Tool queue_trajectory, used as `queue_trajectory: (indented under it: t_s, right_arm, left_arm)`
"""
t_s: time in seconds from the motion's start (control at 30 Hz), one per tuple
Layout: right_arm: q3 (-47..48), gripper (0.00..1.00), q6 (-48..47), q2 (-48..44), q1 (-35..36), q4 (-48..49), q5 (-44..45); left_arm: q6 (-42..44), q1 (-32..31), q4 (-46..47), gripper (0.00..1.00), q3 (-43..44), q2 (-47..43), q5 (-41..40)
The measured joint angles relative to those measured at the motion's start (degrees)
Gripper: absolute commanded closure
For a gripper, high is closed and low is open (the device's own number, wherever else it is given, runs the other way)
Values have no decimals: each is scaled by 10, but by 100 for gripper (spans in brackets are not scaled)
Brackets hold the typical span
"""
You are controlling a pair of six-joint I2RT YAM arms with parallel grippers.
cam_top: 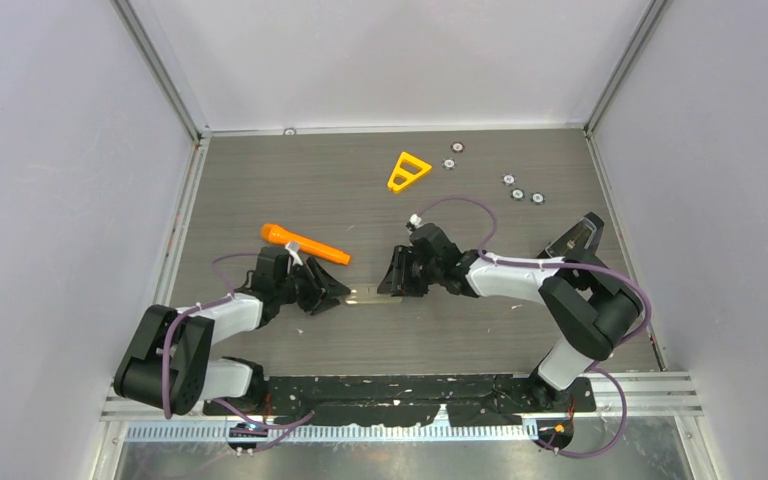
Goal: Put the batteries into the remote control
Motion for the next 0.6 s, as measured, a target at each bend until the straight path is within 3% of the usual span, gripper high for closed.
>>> queue_trajectory:
  t_s: [0.37, 0.6]
  right_arm:
    - [41, 44, -10, -11, 0, -98, 19]
    - [50, 45, -13, -27, 0, -151, 31]
  left_arm:
    - [0, 0, 0, 52, 0, 0, 0]
    - [0, 0, 0, 52, 0, 0, 0]
